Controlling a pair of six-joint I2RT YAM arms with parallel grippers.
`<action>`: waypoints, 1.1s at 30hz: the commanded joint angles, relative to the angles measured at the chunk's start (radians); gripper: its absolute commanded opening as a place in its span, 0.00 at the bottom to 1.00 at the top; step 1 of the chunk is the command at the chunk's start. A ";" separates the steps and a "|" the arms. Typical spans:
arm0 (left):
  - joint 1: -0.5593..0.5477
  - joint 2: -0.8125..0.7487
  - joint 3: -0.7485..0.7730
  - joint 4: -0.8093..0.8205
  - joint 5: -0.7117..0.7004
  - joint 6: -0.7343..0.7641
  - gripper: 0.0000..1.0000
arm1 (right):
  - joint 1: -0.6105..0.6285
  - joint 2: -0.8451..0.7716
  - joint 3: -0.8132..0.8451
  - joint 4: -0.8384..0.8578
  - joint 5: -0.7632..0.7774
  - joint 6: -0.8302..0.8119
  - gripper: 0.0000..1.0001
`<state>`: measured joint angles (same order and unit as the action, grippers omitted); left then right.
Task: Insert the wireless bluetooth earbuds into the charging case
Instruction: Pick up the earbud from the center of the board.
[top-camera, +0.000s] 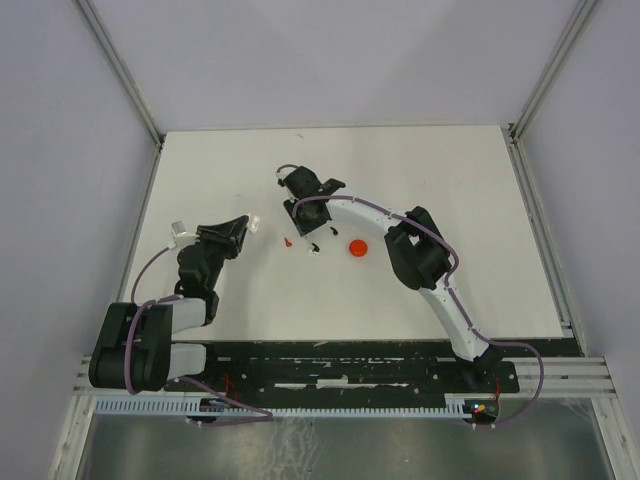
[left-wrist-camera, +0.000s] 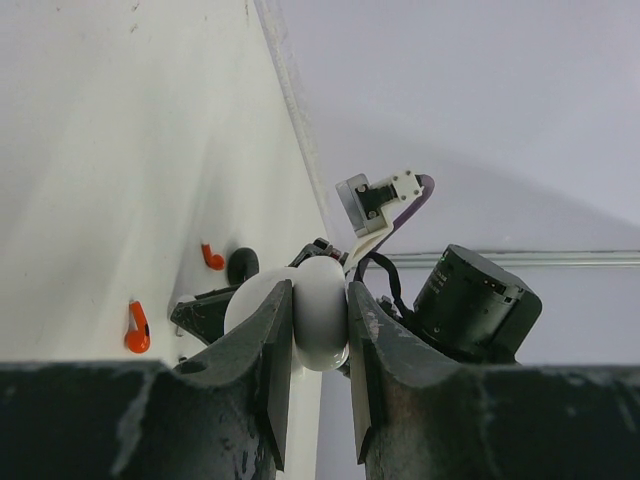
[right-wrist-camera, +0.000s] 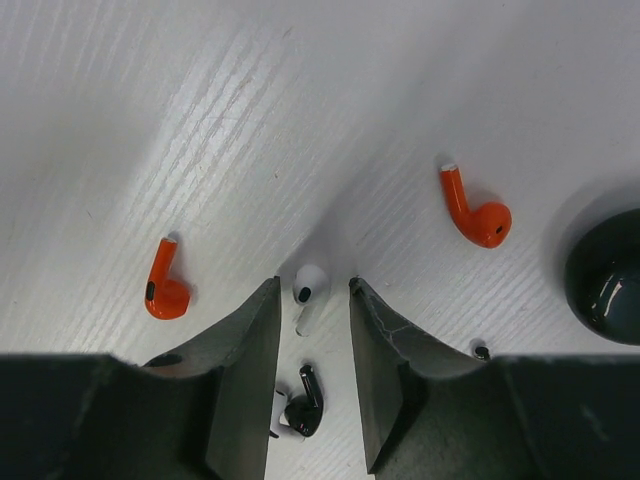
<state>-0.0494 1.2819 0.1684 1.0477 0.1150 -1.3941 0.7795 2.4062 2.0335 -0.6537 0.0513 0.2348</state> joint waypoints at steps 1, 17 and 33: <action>0.009 -0.013 -0.006 0.040 0.011 -0.037 0.03 | 0.007 0.001 0.049 0.003 0.021 0.010 0.41; 0.015 -0.013 -0.009 0.042 0.019 -0.040 0.03 | 0.009 0.011 0.064 -0.005 0.024 0.003 0.31; 0.023 -0.013 -0.012 0.046 0.026 -0.044 0.03 | 0.009 0.036 0.112 -0.040 0.022 -0.006 0.34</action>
<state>-0.0338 1.2819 0.1623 1.0485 0.1333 -1.3941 0.7837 2.4367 2.0930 -0.6800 0.0578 0.2379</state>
